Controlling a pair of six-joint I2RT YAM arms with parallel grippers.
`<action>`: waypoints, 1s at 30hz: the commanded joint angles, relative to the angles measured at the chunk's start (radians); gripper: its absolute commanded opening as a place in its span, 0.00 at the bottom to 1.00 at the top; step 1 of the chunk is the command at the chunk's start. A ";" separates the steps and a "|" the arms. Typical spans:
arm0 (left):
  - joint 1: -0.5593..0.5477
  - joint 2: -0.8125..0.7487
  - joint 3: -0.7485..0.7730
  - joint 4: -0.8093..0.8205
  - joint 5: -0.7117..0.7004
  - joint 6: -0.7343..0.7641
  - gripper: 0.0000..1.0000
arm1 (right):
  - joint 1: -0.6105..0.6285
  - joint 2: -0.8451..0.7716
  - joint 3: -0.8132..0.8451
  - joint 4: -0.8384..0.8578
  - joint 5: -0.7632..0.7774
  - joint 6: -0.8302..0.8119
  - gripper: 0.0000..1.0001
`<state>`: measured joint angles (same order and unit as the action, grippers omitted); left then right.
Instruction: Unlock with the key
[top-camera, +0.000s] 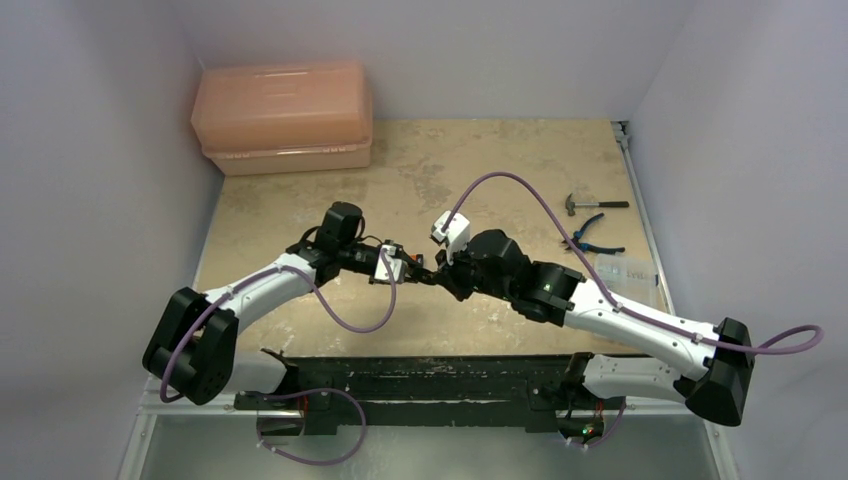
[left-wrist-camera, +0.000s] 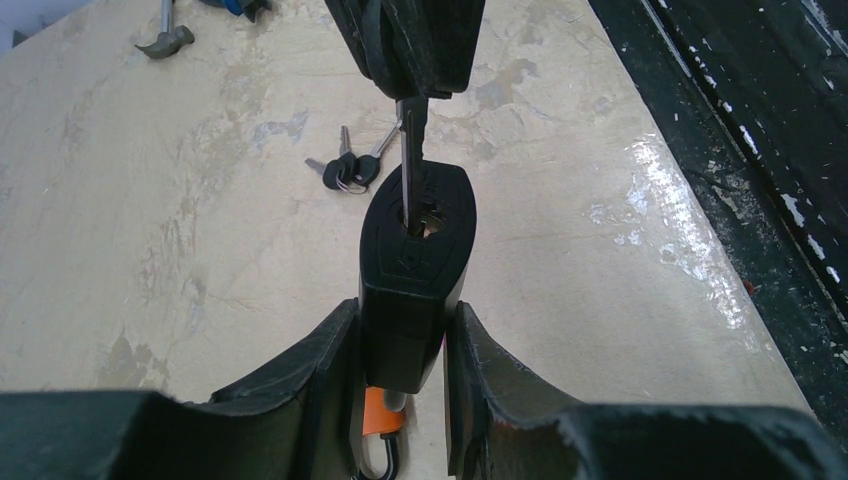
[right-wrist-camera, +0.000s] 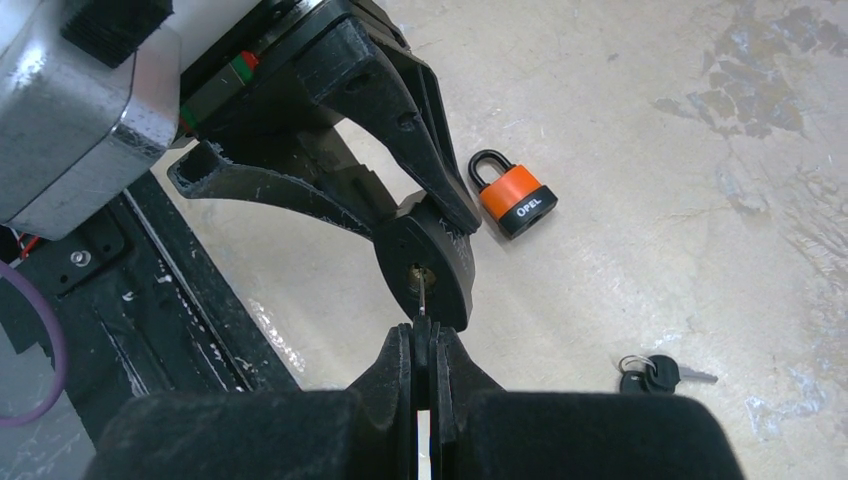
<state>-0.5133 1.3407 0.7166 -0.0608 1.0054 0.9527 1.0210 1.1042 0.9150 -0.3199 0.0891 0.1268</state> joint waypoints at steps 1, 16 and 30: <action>-0.007 -0.008 0.034 0.070 0.075 0.007 0.00 | 0.008 -0.001 0.045 0.047 0.033 -0.019 0.00; -0.017 0.003 0.035 0.076 0.083 -0.005 0.00 | 0.029 0.011 0.030 0.067 0.061 -0.048 0.00; -0.021 0.007 0.037 0.077 0.077 -0.013 0.00 | 0.070 0.069 0.060 0.008 0.149 -0.108 0.00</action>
<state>-0.5220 1.3647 0.7166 -0.0708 0.9737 0.9497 1.0794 1.1625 0.9310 -0.3202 0.1802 0.0525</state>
